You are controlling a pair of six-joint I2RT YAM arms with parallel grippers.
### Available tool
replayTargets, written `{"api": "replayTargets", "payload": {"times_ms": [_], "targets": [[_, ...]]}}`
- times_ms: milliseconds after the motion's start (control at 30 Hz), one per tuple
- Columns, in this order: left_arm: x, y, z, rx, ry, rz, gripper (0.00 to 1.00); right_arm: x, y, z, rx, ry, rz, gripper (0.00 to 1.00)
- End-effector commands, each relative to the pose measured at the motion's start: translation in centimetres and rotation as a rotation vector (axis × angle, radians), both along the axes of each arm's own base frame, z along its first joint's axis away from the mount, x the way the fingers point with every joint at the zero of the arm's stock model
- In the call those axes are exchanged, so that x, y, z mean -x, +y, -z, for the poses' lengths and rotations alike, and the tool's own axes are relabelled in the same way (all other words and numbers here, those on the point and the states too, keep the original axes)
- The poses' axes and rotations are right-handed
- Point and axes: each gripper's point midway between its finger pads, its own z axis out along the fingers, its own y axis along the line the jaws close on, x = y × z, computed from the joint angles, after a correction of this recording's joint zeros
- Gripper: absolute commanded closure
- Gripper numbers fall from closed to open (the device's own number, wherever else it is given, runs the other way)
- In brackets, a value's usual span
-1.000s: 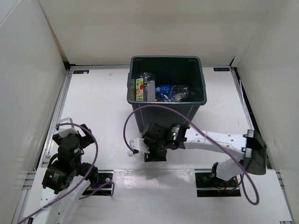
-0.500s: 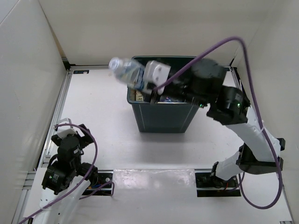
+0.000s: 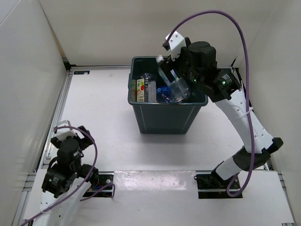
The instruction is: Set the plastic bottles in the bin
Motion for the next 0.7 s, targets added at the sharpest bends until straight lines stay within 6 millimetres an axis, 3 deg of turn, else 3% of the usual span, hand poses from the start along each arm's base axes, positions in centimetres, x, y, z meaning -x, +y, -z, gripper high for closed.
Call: {"api": "replayTargets", "payload": {"times_ms": [0,33,67,100,167,233,300,333,367,400,433,567,667], "targets": [[-0.6,-0.4,0.3,-0.013,0.021,0.015,0.0,0.1,-3.8,-4.8,-0.182,-0.121,0.194,0.1],[-0.8,-0.7,0.6,-0.012,0.034,0.027,0.0,0.0,-4.6,-5.5,-0.219,-0.133,0.224,0.1],[-0.8,-0.8,0.8,-0.012,0.047,0.032,0.0,-0.2,-5.2,-5.0,-0.23,-0.101,0.247,0.1],[-0.9,-0.8,0.8,-0.01,0.052,0.029,0.0,0.2,-4.8,-5.5,-0.236,-0.097,0.195,0.1],[-1.1,-1.0,1.1,-0.002,0.082,0.018,0.0,0.0,-5.3,-4.0,-0.187,-0.058,0.195,0.1],[-0.8,-0.7,1.2,-0.003,0.104,-0.002,0.0,-0.8,-6.1,-1.2,-0.134,-0.02,0.255,0.1],[-0.8,-0.2,1.0,-0.008,0.123,-0.042,0.0,-1.4,-7.5,-0.6,-0.109,-0.116,0.4,0.1],[-0.8,0.1,0.8,-0.015,0.12,-0.062,0.0,-1.4,-8.0,-2.3,-0.071,-0.218,0.407,0.1],[-0.6,0.5,0.8,-0.019,0.119,-0.081,0.0,-1.7,-8.2,-0.4,-0.034,-0.238,0.445,0.1],[-0.4,0.7,0.6,-0.011,0.106,-0.101,0.0,-1.1,-7.2,-1.2,-0.057,-0.285,0.434,0.1],[-0.3,0.8,0.6,-0.008,0.099,-0.107,0.0,-0.7,-8.2,-1.2,-0.014,-0.312,0.48,0.1],[0.3,1.6,0.7,0.004,0.062,-0.149,0.0,0.8,-8.9,1.3,-0.016,-0.284,0.482,0.1],[0.6,2.1,0.7,0.0,0.026,-0.165,0.0,0.5,-10.2,0.7,-0.08,-0.291,0.523,0.1]]}}
